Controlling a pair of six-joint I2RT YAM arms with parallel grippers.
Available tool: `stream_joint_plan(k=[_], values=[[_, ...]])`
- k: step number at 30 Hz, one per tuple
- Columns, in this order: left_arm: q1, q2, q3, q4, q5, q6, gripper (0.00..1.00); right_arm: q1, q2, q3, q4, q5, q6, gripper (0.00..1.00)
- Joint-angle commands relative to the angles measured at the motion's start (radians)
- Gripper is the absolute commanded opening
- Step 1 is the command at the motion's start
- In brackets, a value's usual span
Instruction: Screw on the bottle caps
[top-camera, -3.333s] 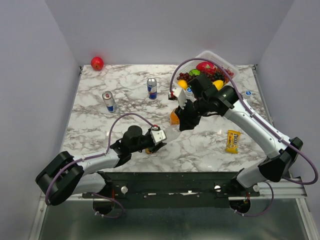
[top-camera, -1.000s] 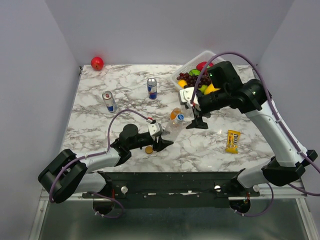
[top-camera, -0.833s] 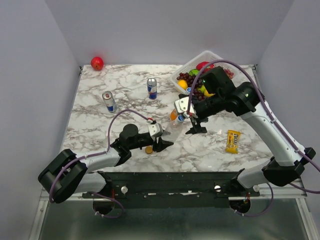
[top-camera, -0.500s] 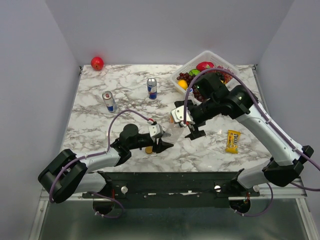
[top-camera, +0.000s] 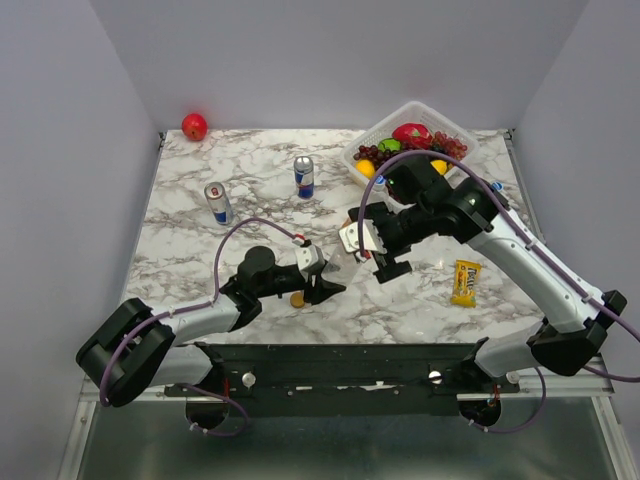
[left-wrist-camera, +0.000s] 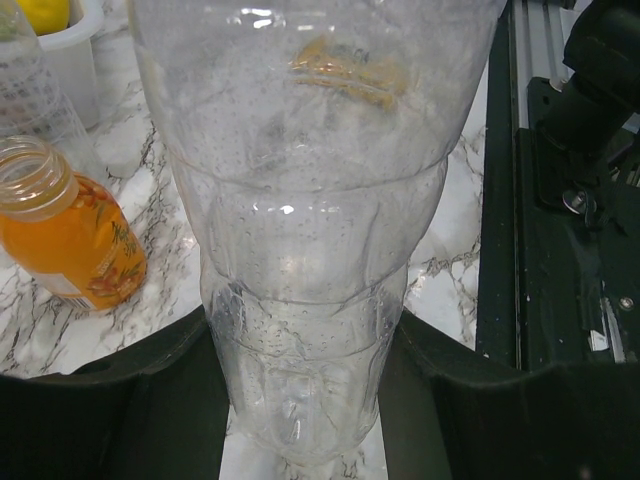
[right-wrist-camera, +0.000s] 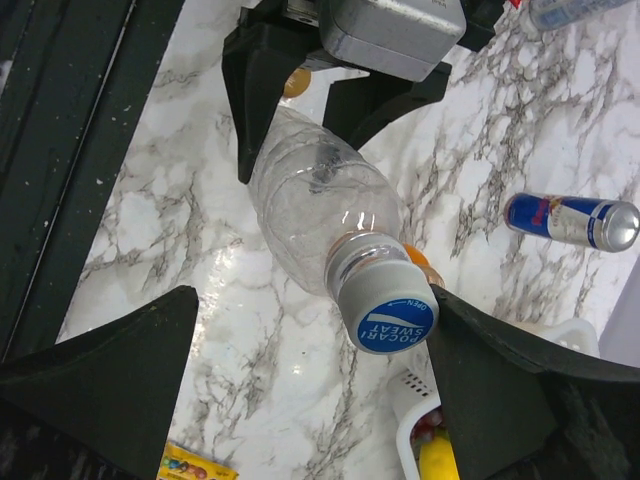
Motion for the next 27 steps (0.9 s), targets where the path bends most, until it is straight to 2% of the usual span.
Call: stream_joint_plan(k=[1,12,23,27], values=[[0.011,-0.008,0.022,0.058,-0.002,-0.048,0.00,0.007,-0.025,-0.031,0.025,0.087,0.031,1.00],[0.021,-0.008,0.023,0.051,0.003,-0.030,0.00,0.023,0.024,-0.004,0.032,0.112,0.131,1.00],[0.021,-0.019,0.015,0.048,0.000,-0.025,0.00,0.021,0.039,0.024,0.054,0.264,0.229,1.00],[0.021,-0.027,0.014,0.038,0.000,-0.019,0.00,-0.032,0.041,0.071,0.032,0.265,0.281,1.00]])
